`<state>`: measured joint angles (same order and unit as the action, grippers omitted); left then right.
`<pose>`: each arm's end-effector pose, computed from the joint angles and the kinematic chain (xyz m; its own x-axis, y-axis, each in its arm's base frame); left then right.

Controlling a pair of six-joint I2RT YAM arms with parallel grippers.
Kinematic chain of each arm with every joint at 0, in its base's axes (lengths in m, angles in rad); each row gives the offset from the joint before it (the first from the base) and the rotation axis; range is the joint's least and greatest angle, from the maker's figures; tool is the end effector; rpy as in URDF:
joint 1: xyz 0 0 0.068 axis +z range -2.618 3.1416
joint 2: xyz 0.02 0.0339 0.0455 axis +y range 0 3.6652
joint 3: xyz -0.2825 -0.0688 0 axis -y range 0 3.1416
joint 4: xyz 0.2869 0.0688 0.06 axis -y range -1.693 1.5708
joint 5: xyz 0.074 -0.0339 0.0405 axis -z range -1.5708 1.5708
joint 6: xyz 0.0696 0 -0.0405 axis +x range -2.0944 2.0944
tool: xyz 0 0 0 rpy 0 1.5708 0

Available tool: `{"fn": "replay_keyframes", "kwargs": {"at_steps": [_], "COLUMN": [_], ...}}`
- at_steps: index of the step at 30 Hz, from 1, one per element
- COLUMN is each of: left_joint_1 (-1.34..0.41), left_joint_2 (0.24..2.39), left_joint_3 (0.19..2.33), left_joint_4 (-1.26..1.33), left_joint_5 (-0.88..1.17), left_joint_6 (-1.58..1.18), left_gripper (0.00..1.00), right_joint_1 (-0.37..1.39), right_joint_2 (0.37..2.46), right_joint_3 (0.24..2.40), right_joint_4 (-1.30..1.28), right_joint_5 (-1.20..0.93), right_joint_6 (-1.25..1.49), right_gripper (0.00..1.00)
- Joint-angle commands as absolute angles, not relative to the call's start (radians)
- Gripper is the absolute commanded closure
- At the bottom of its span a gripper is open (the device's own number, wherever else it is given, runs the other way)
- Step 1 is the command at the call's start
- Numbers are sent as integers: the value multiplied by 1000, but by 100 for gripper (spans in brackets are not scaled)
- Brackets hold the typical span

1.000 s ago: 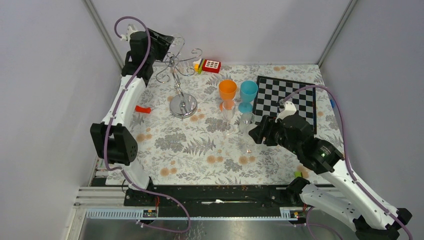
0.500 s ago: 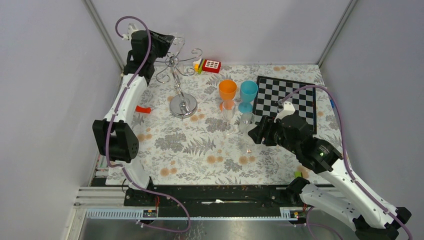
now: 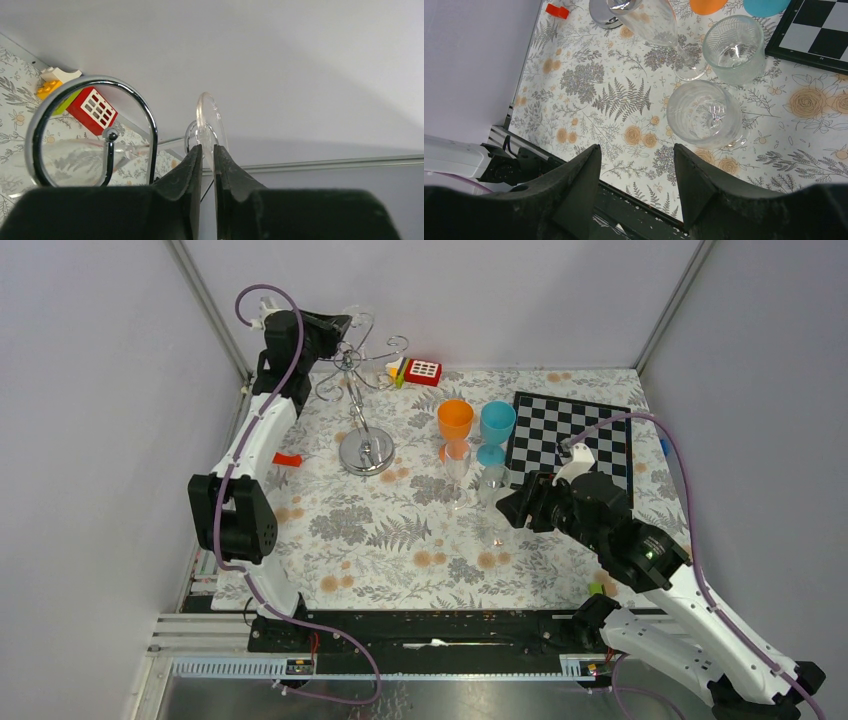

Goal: Take the wine glass off the wine glass rack

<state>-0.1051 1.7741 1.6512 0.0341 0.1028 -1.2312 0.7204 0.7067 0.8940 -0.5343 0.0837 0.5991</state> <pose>0.5082 -0.0608 0.4019 -0.2236 -0.9195 -0.3232 -0.0145 0.3347 -0.9422 0.1622 0.1346 0.3606 -0.5484 0.2663 -0.7927 -0.3500 0.7878 0.5068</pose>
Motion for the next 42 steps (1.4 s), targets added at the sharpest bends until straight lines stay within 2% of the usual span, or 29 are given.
{"fn": "replay_keyframes", "kwargs": {"at_steps": [1, 3, 16, 35, 42], "left_joint_1": [-99, -93, -70, -14, -1], "left_joint_2": [1777, 1777, 1725, 1765, 1756], "left_joint_3": [1646, 1635, 1593, 1712, 1707], "left_joint_4": [141, 158, 253, 263, 250], "left_joint_5": [144, 156, 217, 525, 573], "left_joint_6": [-1272, -1289, -1308, -1227, -1205], "left_gripper": [91, 100, 100, 100, 100], "right_joint_1": [726, 726, 726, 727, 726], "right_joint_2": [699, 695, 689, 687, 685], "right_joint_3": [891, 887, 876, 873, 876], "right_joint_4": [-498, -490, -468, -453, -450], "right_joint_5": [65, 62, 51, 56, 58], "right_joint_6": [590, 590, 599, 613, 609], "right_gripper": [38, 39, 39, 40, 40]}}
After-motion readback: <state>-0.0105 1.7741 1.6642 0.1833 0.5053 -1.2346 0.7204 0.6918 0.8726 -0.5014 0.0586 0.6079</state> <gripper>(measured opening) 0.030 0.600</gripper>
